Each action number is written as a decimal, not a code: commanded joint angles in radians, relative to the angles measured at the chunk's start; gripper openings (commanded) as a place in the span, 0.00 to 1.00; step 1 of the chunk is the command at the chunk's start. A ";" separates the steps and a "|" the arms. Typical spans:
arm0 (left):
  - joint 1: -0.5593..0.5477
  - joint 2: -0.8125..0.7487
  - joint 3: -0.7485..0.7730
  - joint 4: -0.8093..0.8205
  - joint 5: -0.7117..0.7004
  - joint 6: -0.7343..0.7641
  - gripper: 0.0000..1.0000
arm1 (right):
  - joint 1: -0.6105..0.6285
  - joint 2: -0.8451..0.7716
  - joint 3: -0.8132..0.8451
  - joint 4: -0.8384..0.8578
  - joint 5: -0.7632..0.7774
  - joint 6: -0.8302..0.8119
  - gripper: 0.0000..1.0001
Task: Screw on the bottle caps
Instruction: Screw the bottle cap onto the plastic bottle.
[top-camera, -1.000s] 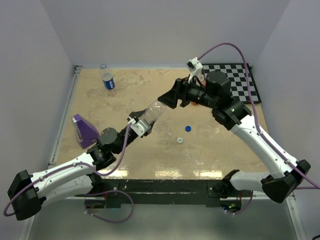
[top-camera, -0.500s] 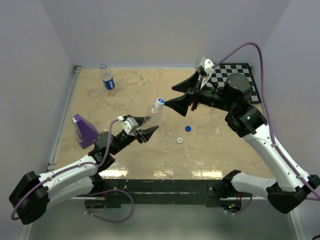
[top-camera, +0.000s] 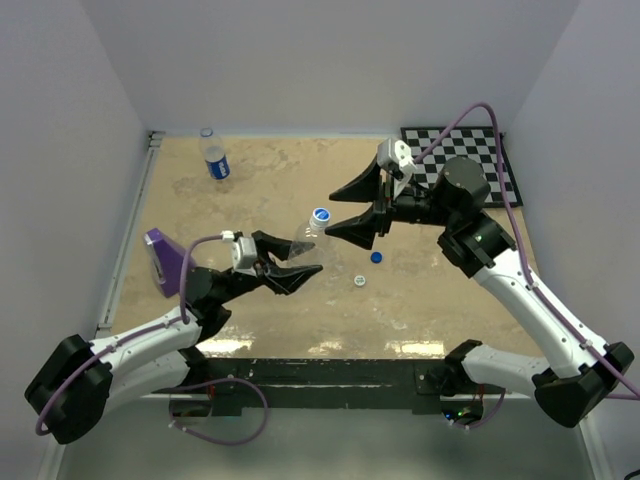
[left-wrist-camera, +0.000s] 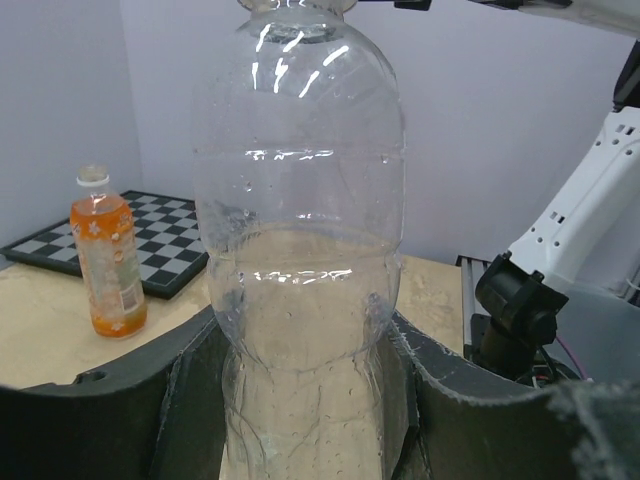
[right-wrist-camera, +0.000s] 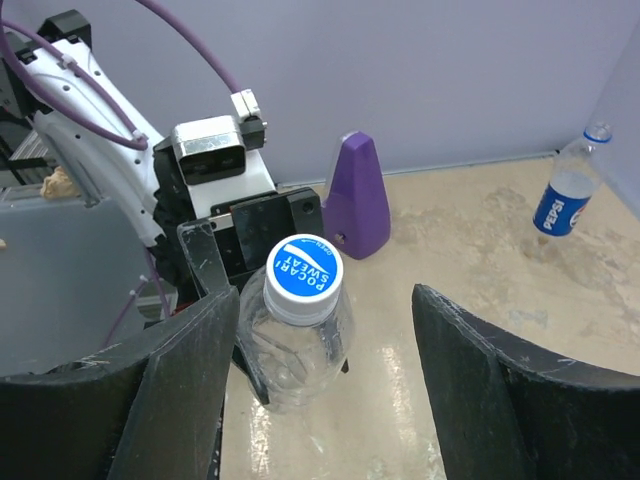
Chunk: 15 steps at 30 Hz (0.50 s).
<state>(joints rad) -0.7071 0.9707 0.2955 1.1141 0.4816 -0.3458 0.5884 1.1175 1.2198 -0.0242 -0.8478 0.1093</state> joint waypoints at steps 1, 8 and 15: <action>0.006 0.008 0.007 0.118 0.069 -0.015 0.00 | -0.002 -0.012 0.012 0.079 -0.079 -0.010 0.73; 0.006 0.020 0.042 0.102 0.115 0.019 0.00 | -0.002 0.007 0.021 0.099 -0.146 0.010 0.68; 0.006 0.016 0.063 0.090 0.133 0.034 0.00 | -0.002 0.027 0.027 0.110 -0.180 0.021 0.63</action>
<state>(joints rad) -0.7071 0.9913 0.3103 1.1431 0.5777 -0.3447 0.5880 1.1336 1.2198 0.0399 -0.9833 0.1169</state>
